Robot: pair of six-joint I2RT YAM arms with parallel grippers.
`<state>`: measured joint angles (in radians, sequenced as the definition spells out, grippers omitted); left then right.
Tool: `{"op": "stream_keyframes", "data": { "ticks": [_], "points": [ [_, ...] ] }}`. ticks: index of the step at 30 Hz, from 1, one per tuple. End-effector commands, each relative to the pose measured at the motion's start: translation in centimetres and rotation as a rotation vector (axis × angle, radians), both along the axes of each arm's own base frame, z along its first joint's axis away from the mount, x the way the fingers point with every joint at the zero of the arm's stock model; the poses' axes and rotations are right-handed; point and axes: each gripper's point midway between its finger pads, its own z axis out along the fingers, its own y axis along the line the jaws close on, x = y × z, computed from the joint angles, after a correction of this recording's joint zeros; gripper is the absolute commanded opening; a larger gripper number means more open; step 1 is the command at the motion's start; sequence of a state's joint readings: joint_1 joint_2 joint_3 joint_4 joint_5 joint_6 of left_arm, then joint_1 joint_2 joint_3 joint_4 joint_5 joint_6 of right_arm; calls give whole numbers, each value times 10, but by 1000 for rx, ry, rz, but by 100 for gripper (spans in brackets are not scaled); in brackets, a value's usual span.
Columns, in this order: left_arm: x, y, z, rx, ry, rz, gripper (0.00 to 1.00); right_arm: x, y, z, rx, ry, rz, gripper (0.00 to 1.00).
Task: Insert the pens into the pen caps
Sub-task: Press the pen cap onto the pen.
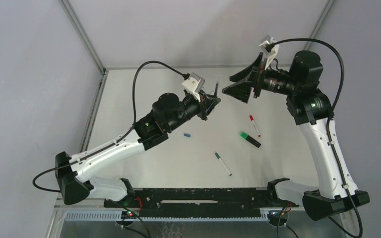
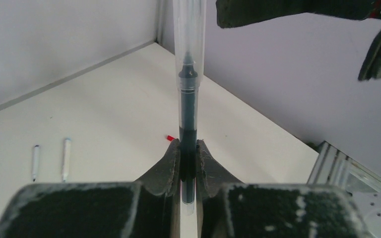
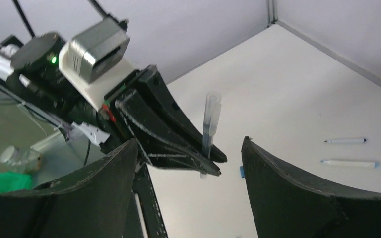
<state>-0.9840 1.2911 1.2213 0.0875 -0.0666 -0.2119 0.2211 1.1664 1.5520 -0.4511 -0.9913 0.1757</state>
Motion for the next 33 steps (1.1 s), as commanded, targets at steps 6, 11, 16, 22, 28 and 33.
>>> {"op": "stream_keyframes", "data": {
  "ticks": [6, 11, 16, 22, 28, 33],
  "points": [
    [7, 8, 1, -2, -26, 104, 0, 33, 5, 11, 18, 105, -216, 90],
    [7, 4, 1, -5, -17, 104, 0, 40, 15, 2, 2, 123, -218, 90],
    [7, 2, 1, -8, -12, 106, 0, 43, 27, 1, -2, 141, -212, 81],
    [6, 1, 1, -5, -7, 104, 0, 44, 36, 5, -3, 126, -195, 64],
    [7, 2, 2, -9, -4, 110, 0, 44, 42, 6, -5, 126, -180, 44],
    [6, 4, 4, -15, -2, 115, 0, 43, 43, -2, -16, 144, -180, 45]
  ]
}}
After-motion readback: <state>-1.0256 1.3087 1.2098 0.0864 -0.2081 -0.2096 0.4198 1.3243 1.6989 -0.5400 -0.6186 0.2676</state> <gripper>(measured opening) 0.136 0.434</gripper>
